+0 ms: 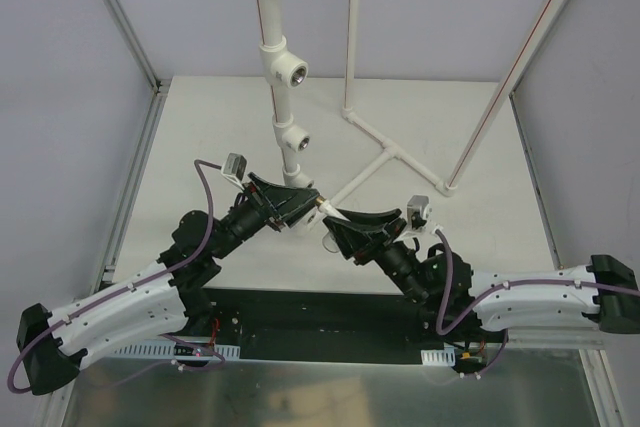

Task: Install the water faucets
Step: Adjust the water faucet.

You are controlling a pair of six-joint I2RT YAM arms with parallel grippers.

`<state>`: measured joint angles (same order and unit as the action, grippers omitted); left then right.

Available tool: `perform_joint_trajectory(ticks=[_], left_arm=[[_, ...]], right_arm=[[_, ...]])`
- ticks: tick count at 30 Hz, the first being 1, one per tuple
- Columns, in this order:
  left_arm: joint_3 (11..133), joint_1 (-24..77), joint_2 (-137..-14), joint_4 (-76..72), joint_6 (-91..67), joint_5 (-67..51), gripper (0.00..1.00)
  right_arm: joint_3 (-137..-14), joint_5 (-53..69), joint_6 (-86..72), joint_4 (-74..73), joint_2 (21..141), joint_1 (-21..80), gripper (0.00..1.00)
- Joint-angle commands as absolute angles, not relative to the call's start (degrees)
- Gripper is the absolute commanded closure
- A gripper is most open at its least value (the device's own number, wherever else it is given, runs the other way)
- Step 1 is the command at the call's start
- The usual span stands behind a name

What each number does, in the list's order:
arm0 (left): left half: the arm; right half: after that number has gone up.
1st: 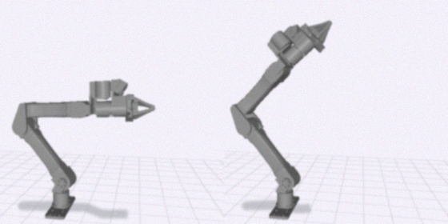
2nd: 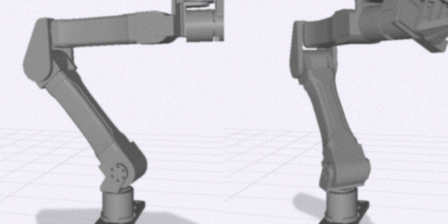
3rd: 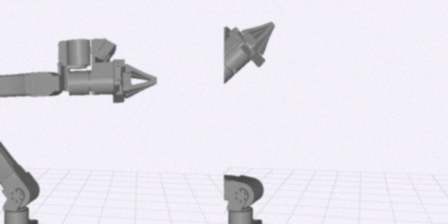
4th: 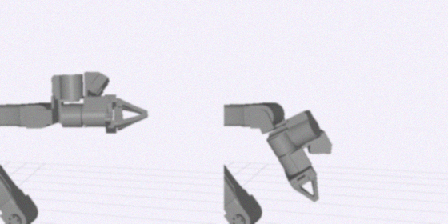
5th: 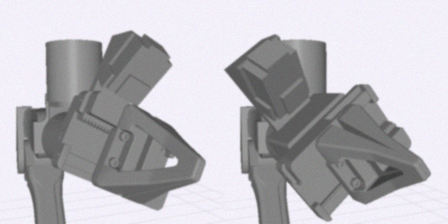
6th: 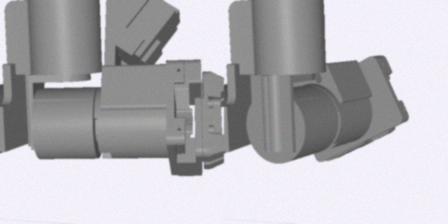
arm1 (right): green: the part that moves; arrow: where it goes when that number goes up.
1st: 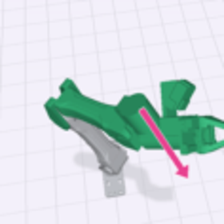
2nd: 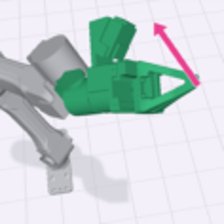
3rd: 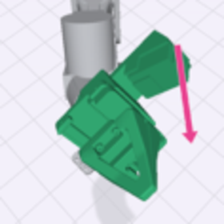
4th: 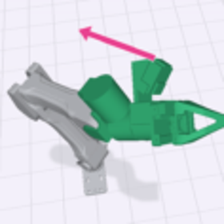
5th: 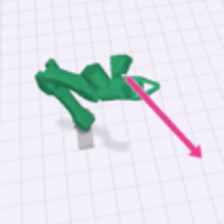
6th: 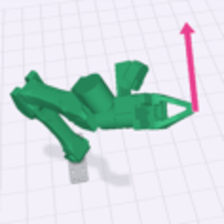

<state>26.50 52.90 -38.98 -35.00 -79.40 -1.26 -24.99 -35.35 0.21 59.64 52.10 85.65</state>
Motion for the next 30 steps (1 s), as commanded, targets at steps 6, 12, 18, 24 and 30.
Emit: perform_joint_trajectory(ticks=[6,12,18,24,30], left_arm=[[28.2,53.0,-39.5,-37.6,-78.9,-2.4,0.44],[29.4,52.9,-41.7,-38.1,-79.2,-3.5,0.45],[29.5,53.0,-41.8,-38.3,-79.2,-3.3,0.5],[29.9,52.9,-42.3,-38.4,-79.2,-3.6,0.55],[30.0,52.9,-43.0,-38.9,-79.5,-4.1,0.55]], right_arm=[[-25.1,-36.2,-1.8,57.0,47.0,85.7,1.0],[-25.5,-35.6,-2.5,56.9,48.0,85.7,1.0],[-25.3,-35.8,-3.2,57.0,49.0,85.7,1.0],[-25.3,-36.9,-3.3,57.0,49.6,85.8,1.0],[-25.9,-38.7,-2.9,57.0,50.4,85.7,1.0]])
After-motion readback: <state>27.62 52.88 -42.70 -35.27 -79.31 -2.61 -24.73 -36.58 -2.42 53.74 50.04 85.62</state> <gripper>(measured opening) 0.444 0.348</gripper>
